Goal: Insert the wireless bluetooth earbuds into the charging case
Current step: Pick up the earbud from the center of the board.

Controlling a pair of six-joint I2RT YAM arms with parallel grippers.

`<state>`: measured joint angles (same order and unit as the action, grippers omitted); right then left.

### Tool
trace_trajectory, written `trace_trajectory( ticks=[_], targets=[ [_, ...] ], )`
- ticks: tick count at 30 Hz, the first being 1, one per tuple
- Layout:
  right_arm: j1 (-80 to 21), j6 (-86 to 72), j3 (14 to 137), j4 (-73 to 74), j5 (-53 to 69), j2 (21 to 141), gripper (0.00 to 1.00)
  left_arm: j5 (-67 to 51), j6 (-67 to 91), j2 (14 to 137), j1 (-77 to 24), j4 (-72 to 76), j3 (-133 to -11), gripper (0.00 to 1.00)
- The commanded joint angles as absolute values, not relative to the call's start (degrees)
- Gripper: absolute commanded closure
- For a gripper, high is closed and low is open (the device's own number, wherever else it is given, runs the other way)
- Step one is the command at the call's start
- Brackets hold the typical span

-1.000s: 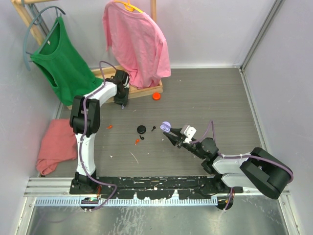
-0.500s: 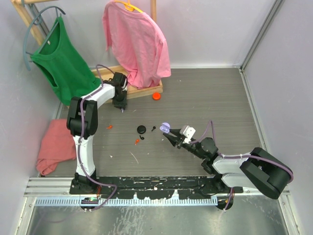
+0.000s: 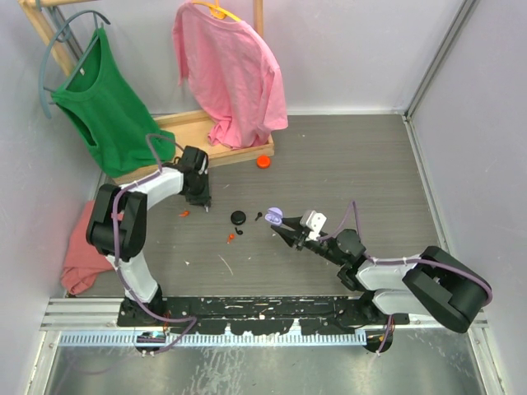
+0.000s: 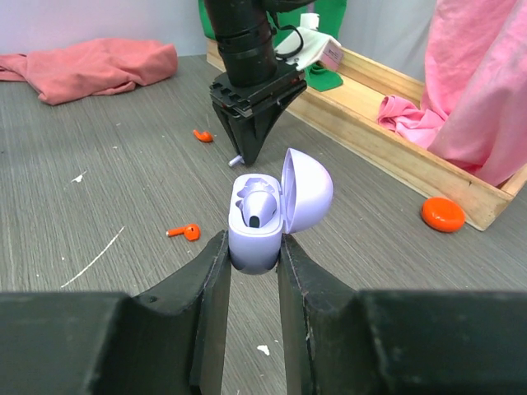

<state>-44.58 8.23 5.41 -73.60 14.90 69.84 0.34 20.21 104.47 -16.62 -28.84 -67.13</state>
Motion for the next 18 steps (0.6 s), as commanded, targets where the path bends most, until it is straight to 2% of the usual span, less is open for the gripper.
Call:
trace_trajectory(
  ticks=[1,18],
  targets=[
    [-45.04,8.38,7.96,-76.62,15.78,70.79,0.99,0.25,24.75,96.07,-18.99,-19.05,-61.21,0.87],
    [-45.17,11.1,11.36,-71.33,13.29,66.96,0.99,7.12,27.59,68.74,-31.31,-5.59,-47.75,0.88]
  ],
)
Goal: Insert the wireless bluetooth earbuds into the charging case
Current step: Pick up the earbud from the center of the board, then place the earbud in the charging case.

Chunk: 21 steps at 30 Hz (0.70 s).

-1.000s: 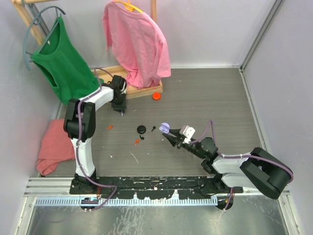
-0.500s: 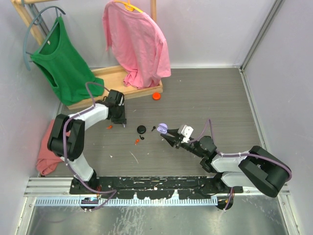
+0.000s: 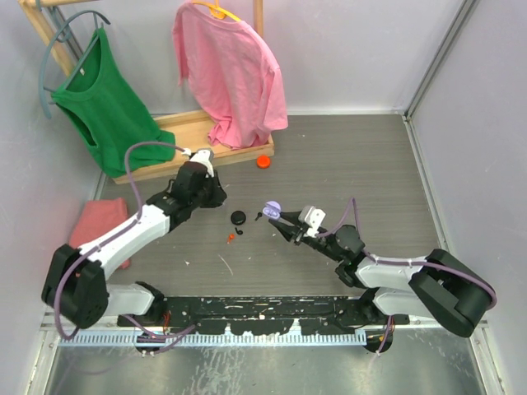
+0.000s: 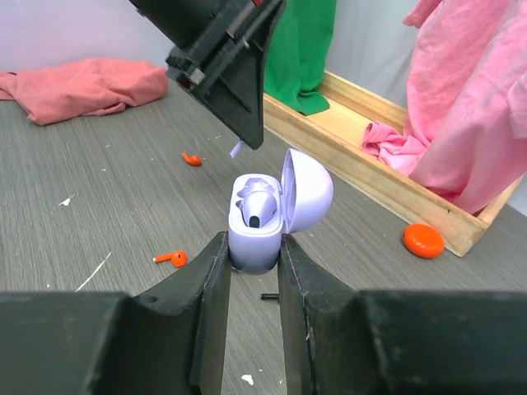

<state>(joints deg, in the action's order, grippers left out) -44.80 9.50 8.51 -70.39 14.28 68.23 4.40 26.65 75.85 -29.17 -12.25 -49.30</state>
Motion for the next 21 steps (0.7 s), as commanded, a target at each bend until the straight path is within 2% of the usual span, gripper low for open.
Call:
trace_trajectory(
  ticks=[1,13,21],
  targets=[
    [-45.14,11.23,11.79,-71.02,13.15,66.99,0.99,7.27,27.67,67.08,-32.14,-4.9,-47.28,0.88],
    [-45.12,11.15,15.23,-73.31,13.21,70.47,0.99,8.04,26.61,53.23,-39.59,-0.24,-44.5,0.89],
    [-45.15,8.82,15.97,-78.58,13.87,73.35,0.99,10.63,25.49,52.6,-47.3,5.86,-43.39,0.9]
  ],
)
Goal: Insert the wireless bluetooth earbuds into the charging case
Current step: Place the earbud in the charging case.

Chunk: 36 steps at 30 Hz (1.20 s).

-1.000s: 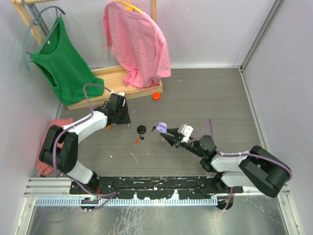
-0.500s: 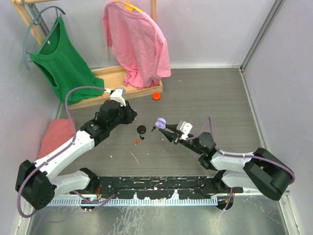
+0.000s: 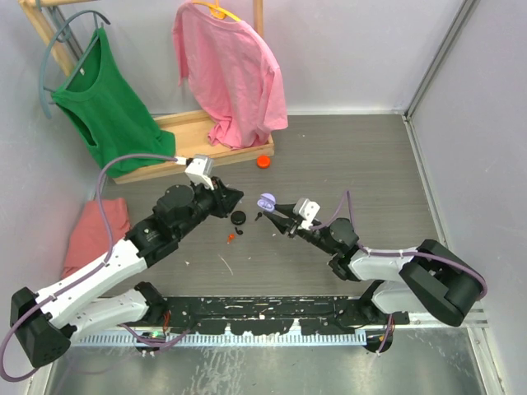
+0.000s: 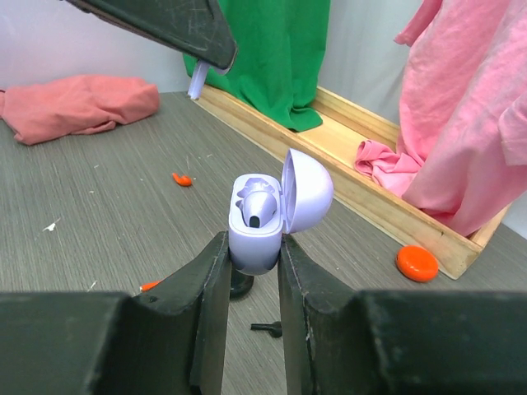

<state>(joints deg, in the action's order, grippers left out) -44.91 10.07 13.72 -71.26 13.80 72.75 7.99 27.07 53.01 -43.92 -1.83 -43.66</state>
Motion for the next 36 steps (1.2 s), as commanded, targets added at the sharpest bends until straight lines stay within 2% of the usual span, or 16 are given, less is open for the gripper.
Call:
trace_trajectory(
  ticks=[1,17,36],
  targets=[
    [-45.15,8.77,16.11,-78.73,13.88,73.46,0.99,11.81,24.97,52.68,-48.51,6.68,-43.29,0.9],
    [-45.2,7.61,16.28,-80.5,15.27,72.96,0.99,18.88,17.6,57.7,-57.9,24.17,-40.36,0.9],
    [-45.24,7.48,15.82,-80.86,14.85,71.45,0.99,21.41,12.38,60.44,-59.22,26.81,-39.64,0.9]
  ],
)
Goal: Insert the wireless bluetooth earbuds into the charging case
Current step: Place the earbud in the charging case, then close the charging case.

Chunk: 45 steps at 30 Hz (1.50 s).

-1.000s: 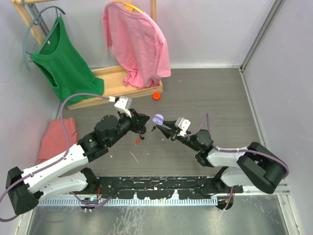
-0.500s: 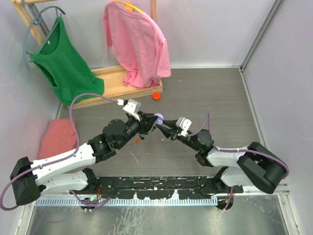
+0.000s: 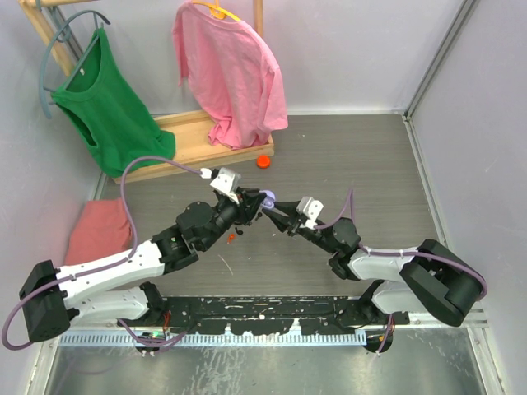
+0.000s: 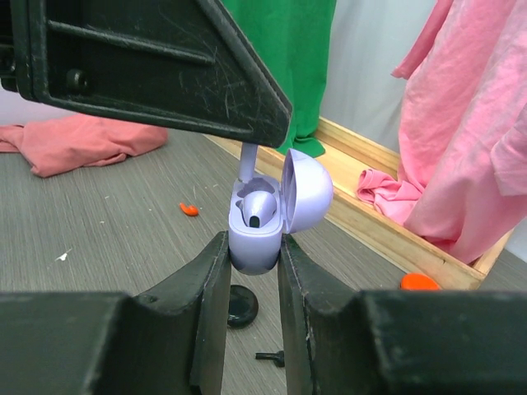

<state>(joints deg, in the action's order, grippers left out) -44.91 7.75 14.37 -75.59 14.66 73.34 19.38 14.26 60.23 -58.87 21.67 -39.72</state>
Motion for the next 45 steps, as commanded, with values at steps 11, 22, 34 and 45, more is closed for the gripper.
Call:
trace_trajectory(
  ticks=[11,22,34,45],
  targets=[
    [-45.18,7.35,15.66,-80.86,14.38,70.53,0.99,21.13,12.32,61.55,-59.73,27.07,-39.21,0.9],
    [-45.18,7.74,15.34,-80.78,13.58,70.31,0.99,21.92,13.29,59.15,-60.26,24.9,-37.58,0.78],
    [-45.18,7.59,14.72,-80.73,13.01,70.16,0.99,22.67,14.94,54.5,-60.18,14.1,-42.37,0.5],
    [-45.16,7.14,13.52,-74.55,14.95,65.38,0.99,1.58,16.9,53.04,-53.79,-4.02,-51.56,0.34]
  ],
)
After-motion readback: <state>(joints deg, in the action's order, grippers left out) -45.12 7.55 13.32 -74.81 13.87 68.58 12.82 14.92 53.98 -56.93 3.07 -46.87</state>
